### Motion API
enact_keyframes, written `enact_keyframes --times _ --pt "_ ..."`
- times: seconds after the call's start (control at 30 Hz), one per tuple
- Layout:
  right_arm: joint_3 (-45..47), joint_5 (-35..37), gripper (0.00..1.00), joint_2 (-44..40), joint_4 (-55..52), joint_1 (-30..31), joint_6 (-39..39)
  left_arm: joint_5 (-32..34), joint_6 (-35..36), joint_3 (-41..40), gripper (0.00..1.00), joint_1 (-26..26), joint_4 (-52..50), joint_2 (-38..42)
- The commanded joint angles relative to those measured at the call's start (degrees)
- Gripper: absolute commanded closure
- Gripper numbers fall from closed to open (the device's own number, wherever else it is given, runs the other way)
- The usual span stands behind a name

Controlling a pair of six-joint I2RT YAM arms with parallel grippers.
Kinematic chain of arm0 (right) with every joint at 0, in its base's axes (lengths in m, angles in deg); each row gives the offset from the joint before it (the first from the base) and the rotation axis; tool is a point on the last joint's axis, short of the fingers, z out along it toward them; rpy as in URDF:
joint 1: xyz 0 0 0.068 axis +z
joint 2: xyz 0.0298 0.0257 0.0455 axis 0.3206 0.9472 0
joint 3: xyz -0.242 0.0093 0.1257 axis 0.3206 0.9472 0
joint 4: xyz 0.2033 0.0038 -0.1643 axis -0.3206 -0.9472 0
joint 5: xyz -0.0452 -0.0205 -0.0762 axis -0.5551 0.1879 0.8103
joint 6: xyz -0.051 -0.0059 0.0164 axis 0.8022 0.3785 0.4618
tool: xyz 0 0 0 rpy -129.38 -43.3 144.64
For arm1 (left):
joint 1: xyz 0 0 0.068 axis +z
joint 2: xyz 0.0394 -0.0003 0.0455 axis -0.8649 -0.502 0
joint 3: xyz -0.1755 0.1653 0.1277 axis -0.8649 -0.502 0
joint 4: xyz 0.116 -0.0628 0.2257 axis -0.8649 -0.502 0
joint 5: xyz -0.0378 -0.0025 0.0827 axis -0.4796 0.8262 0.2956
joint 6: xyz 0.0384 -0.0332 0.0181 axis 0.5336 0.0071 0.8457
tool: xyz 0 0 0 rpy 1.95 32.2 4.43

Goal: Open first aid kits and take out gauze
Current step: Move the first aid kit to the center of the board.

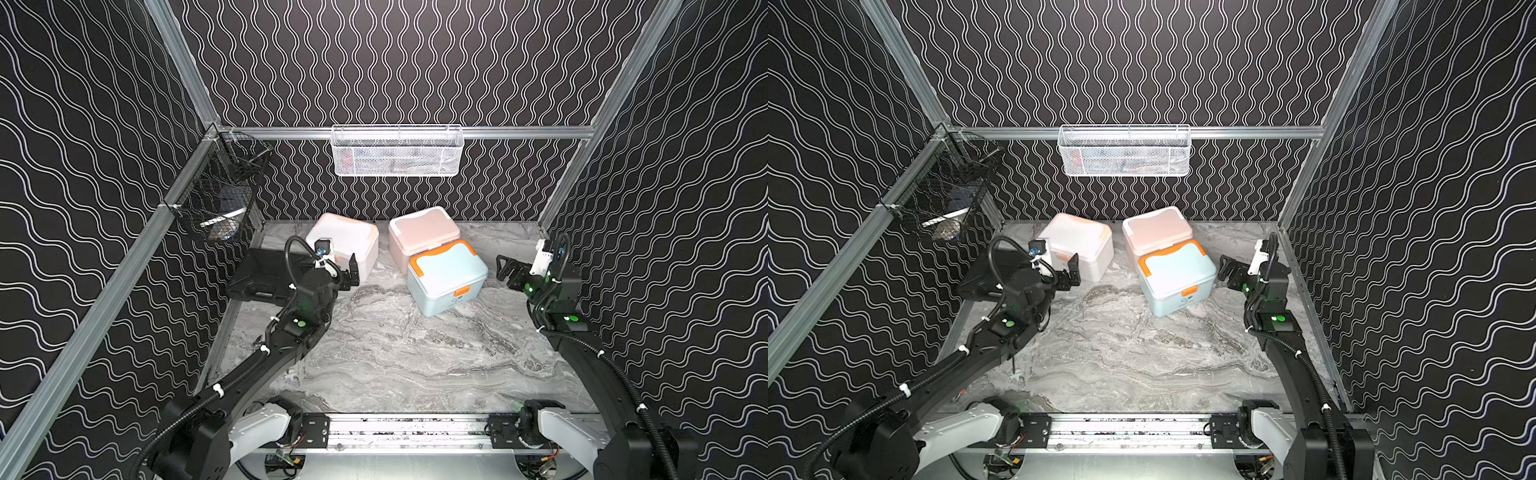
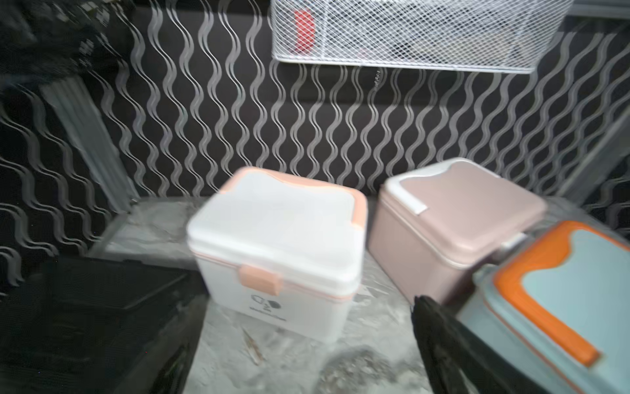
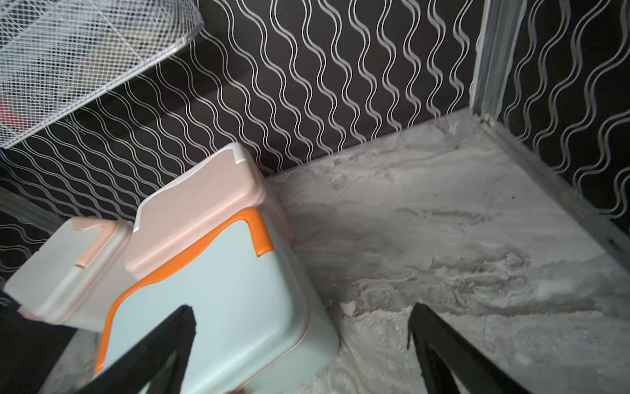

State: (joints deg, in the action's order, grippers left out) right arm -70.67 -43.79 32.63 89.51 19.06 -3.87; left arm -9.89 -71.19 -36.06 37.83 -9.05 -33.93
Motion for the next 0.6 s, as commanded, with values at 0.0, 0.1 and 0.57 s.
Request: enact_keyframes --times 0.0,0.1,0.57 --pt "-6.75 1.65 0.0 3.26 -16.41 0.08 -10.66 -10.77 -11.43 4.98 0.01 -0.05 -17.4 0.95" --pt "-10.04 4.28 0.0 6.68 -19.64 -0.1 -14.74 -19.27 -12.02 6.69 0.01 -0.05 -19.57 3.28" --pt "-21.76 -20.67 0.0 24.92 -12.81 -0.48 -10.34 -30.66 -28.54 -1.78 0.01 0.07 -7.08 0.71"
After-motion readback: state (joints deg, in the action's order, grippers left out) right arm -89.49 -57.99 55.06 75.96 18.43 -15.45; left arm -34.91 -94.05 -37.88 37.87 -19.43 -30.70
